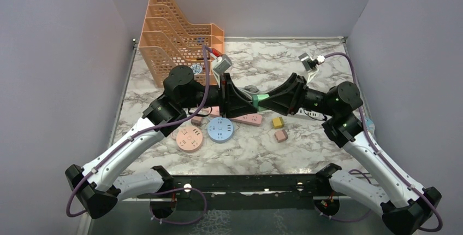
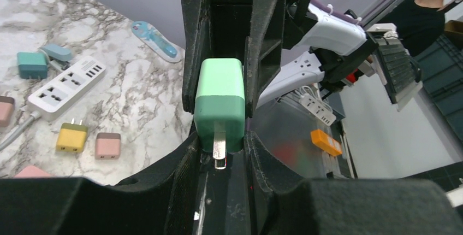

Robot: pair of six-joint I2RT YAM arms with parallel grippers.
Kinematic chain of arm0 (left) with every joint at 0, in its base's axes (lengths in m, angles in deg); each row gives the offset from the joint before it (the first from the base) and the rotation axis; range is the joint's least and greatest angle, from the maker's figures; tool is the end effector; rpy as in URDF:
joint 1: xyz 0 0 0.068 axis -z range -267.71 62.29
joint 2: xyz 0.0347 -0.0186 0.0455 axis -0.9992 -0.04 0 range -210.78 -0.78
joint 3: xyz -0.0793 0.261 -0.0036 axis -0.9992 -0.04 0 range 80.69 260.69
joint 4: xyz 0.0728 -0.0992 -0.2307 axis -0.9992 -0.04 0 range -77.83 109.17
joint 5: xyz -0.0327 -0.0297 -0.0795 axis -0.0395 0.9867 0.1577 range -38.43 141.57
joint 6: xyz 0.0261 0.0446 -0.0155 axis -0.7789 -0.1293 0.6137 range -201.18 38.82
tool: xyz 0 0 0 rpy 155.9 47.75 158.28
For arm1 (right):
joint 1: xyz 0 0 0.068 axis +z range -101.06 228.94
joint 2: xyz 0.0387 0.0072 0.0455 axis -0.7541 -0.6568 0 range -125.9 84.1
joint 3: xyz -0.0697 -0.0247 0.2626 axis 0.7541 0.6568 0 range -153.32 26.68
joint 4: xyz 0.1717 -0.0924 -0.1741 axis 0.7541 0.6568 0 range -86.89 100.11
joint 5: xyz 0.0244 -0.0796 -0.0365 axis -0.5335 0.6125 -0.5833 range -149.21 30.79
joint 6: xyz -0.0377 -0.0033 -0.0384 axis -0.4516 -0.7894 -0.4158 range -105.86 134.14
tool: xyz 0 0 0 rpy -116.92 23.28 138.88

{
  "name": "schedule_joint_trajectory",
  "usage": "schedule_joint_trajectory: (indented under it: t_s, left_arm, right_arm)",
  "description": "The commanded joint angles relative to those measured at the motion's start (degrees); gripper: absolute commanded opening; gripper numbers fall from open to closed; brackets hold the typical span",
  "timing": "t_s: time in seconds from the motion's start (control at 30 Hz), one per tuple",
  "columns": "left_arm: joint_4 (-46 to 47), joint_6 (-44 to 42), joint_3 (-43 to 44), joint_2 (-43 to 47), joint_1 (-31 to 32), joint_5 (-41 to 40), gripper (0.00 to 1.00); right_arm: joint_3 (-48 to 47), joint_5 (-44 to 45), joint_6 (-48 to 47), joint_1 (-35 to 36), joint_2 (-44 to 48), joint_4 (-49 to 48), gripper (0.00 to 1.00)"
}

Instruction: Insert the plug

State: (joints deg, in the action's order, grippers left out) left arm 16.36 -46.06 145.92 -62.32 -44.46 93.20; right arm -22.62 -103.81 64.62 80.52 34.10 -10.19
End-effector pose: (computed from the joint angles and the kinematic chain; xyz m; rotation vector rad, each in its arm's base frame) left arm 0.1553 -0.1785 0.4228 0.7715 1.6411 -1.5838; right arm 0.1513 0.1223 0.3944 -0.5013 1.5748 1.6605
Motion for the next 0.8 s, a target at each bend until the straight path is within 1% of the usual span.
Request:
schedule_joint_trajectory:
  t_s: [0.0,0.1,0.13,0.17,0.23,0.37,0.43,0.5,0.6,0.7,0.77]
  left_arm:
    - [1.4,1.1,0.8,-0.3,-0.3,-0.7,0.13]
    - [1.0,0.8,0.6,-0.1,-0.3,-1.6,0.15]
    - [0.7,0.6,0.7,-0.2,-0.3,-2.1,0.17]
    - [0.3,0.3,0.8,-0.2,-0.3,-2.7,0.2]
    - [-1.0,-0.5,1.0,-0.2,-0.3,-4.4,0.3]
    - [-5.5,-3.6,1.4,0.2,-0.3,-9.8,0.53]
    - [-8.0,-5.4,1.1,1.0,-0.3,-15.4,0.66]
    - [-10.1,-7.5,-0.1,2.2,-0.3,-22.0,0.74]
    - [-12.9,-11.0,-2.7,4.4,-0.3,-32.9,0.79]
    - [-15.0,-14.7,-5.8,6.5,-0.3,-41.9,0.81]
    - [-15.5,-16.8,-8.0,7.9,-0.3,-47.0,0.81]
  right_arm:
    - [-1.1,-6.9,0.3,0.7,0.6,-6.5,0.25]
    - [-1.4,-8.1,-0.7,0.6,0.1,-6.3,0.1]
    - [-1.6,-8.1,-1.2,0.7,-0.1,-6.0,0.05]
    - [-1.8,-8.1,-1.8,0.7,-0.3,-5.6,0.02]
    - [-2.2,-8.2,-3.2,0.7,-0.6,-4.2,0.01]
    - [-2.8,-6.1,-8.7,0.7,-0.9,0.5,0.01]
    - [-3.8,-4.8,-13.7,0.7,-1.4,5.7,0.01]
    - [-5.3,-3.0,-20.3,0.7,-2.2,12.4,0.01]
    - [-7.0,3.1,-28.6,0.7,-3.7,21.5,0.01]
    - [-8.2,8.9,-35.9,0.7,-6.2,28.3,0.01]
    - [-8.4,11.3,-40.9,0.7,-8.3,31.2,0.01]
